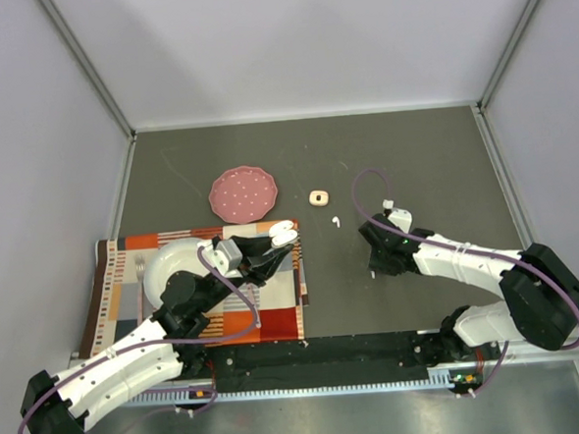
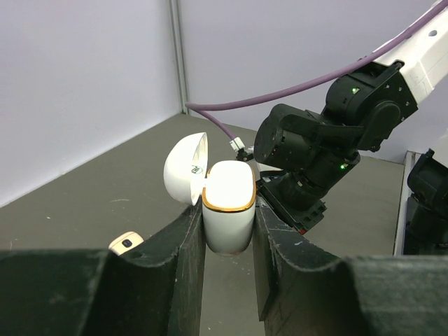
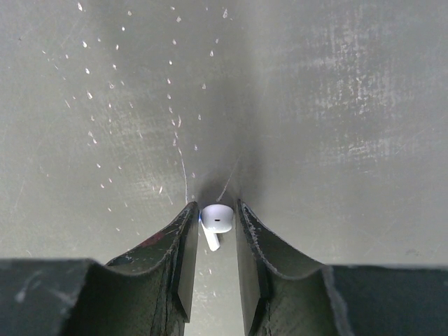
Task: Insert the wireless bluetooth earbuds into the charging case
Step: Pick up the left earbud from the center of the board.
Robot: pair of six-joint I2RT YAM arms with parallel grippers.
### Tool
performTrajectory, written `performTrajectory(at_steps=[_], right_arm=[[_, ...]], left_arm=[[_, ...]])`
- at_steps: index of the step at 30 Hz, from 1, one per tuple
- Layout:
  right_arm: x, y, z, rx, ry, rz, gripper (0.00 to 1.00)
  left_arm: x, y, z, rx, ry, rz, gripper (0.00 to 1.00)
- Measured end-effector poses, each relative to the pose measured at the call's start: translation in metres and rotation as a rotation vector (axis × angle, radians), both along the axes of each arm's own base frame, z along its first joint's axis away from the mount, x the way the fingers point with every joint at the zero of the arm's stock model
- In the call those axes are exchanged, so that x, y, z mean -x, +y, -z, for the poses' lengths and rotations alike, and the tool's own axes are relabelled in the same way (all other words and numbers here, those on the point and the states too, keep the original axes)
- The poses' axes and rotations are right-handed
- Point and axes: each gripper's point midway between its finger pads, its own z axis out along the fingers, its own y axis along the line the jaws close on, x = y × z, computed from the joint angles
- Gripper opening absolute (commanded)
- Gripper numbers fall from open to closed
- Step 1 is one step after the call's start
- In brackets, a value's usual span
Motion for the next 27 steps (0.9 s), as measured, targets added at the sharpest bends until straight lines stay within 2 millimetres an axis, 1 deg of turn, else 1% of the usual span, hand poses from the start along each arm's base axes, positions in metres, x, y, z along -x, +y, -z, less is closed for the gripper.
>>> performTrajectory(at_steps=[3,8,10,12,13,15,17,18,19,21,24,27], right_arm=[[0.0,0.0,0.0,0.0,0.0,0.0,0.27],[0.0,0.0,0.0,0.002,0.001,0.0,0.22],[0.0,0.0,0.0,0.002,0.001,-0.001,0.18],[0.0,0.0,0.0,0.002,0.001,0.0,0.17],[0.0,0.0,0.0,0.002,0.001,0.0,0.14],[0.0,0.0,0.0,0.002,0.001,-0.001,0.13],[0.0,0.0,0.0,0.001,0.0,-0.002,0.09],[0.0,0.0,0.0,0.0,-0.001,-0.002,0.06],[0.0,0.001,0.0,-0.001,-0.001,-0.003,0.0],[0.001,0.003,-0.002,-0.011,-0.003,-0.008,0.0],[0.001,0.01,-0.012,-0.038,-0.036,-0.029,0.0],[-0.001,0.019,-0.032,-0.086,-0.11,-0.051,0.0]], left_arm=[[0.0,0.0,0.0,0.0,0.0,-0.002,0.0],[0.0,0.0,0.0,0.0,0.0,-0.001,0.0],[0.0,0.0,0.0,0.0,0.0,-0.001,0.0],[0.0,0.0,0.0,0.0,0.0,-0.001,0.0],[0.0,0.0,0.0,0.0,0.0,-0.001,0.0],[0.0,0.0,0.0,0.0,0.0,-0.002,0.0],[0.0,0.0,0.0,0.0,0.0,-0.002,0.0],[0.0,0.0,0.0,0.0,0.001,-0.002,0.0],[0.0,0.0,0.0,0.0,0.001,-0.002,0.0],[0.0,0.0,0.0,0.0,0.001,-0.002,0.0],[-0.001,0.0,0.0,0.001,0.001,-0.005,0.0],[-0.001,0.0,0.001,-0.001,0.003,-0.005,0.0]])
